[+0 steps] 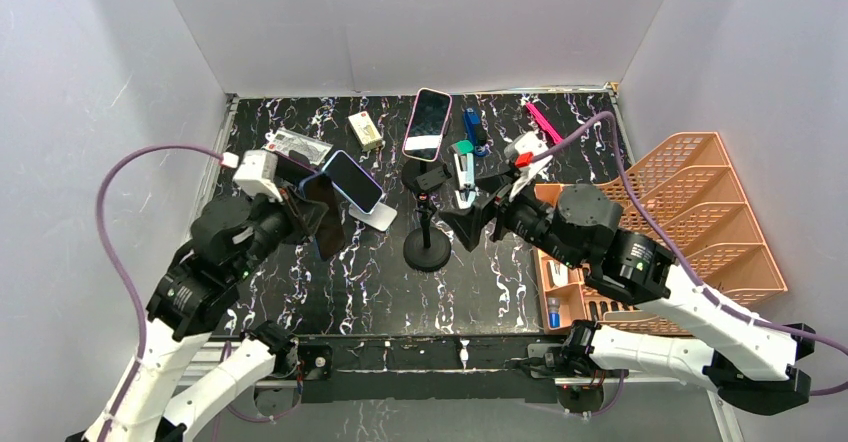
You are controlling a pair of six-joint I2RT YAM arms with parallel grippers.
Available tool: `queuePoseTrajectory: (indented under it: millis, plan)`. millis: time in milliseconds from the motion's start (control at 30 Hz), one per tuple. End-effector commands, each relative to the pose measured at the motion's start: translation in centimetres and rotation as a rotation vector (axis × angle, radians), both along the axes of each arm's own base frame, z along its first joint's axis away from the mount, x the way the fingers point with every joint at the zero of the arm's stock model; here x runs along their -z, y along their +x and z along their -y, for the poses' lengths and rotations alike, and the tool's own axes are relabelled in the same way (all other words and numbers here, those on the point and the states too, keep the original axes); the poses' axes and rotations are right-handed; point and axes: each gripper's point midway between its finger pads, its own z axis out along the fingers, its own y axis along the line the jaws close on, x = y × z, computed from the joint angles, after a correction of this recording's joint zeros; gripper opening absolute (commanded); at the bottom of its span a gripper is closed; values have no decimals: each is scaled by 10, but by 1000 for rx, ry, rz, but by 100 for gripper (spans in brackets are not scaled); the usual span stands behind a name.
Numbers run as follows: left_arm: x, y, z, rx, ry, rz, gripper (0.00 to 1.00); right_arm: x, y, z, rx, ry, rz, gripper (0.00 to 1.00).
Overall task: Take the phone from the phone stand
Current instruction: Place the phone at the center of the board.
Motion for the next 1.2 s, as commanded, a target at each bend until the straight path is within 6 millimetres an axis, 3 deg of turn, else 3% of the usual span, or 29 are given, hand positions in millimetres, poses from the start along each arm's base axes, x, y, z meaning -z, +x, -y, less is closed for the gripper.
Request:
queuePoseTrajectory:
  millis: [0, 133, 467, 767, 967, 1167]
  plan:
    - [80, -17, 1, 67, 181, -291, 0, 4, 2, 2, 21, 47, 14, 99]
    - [135, -24, 17, 126, 193, -493, 0, 21, 4, -4, 21, 23, -16, 99]
    - [232, -23, 40, 121, 134, -712, 0, 40, 1, -9, 5, -13, -63, 99]
    - [263, -7, 43, 103, 221, -829, 0, 37, -2, 1, 20, 5, -71, 99]
    - [277, -1, 46, 116, 174, -891, 0, 39, -3, 8, 30, 14, -76, 99]
    - [286, 0, 35, 83, 167, -921, 0, 42, -3, 10, 38, 6, -79, 99]
